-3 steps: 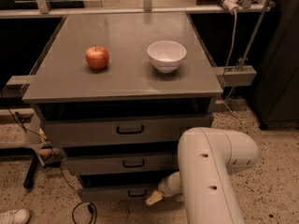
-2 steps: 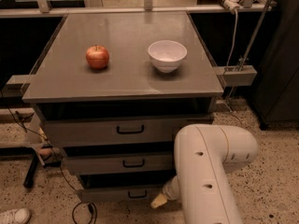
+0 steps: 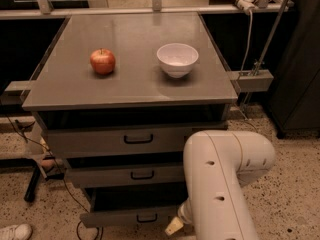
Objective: Open bottom drawer
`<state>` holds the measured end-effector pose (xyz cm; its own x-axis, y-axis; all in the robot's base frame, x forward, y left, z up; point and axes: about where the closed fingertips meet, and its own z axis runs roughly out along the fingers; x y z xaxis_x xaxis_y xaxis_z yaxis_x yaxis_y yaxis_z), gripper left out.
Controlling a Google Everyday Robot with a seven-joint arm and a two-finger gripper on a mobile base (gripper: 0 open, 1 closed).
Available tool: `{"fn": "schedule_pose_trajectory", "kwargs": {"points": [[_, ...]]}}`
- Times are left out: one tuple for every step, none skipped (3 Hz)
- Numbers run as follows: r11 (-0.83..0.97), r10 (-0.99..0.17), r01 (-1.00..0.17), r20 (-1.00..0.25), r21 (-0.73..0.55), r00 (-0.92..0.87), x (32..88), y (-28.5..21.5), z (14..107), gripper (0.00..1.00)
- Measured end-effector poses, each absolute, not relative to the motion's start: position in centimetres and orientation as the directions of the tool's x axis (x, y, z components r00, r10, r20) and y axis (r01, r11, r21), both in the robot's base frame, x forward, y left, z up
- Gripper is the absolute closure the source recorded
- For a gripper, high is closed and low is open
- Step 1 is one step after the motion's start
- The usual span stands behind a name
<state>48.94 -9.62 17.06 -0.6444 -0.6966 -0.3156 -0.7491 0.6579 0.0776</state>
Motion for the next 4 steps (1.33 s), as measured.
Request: {"fn": "schedule_pose_trajectory", "kwargs": {"points": [[0.658,-0.697,-0.749,-0.316,0.078,-0.644,49.0,-9.6,17.1,0.0],[0.647,-0.709,-0.759,-0.31,0.07,-0.633,50.2,-9.3,16.6,0.0],[0.629,-0.73,-0.772,-0.275,0.091,-0.626,49.6,-8.8,15.0,0.0],[0.627,-0.733,-0.771,-0.252,0.111,-0.632,48.4,-8.8,14.4,0.0]]}}
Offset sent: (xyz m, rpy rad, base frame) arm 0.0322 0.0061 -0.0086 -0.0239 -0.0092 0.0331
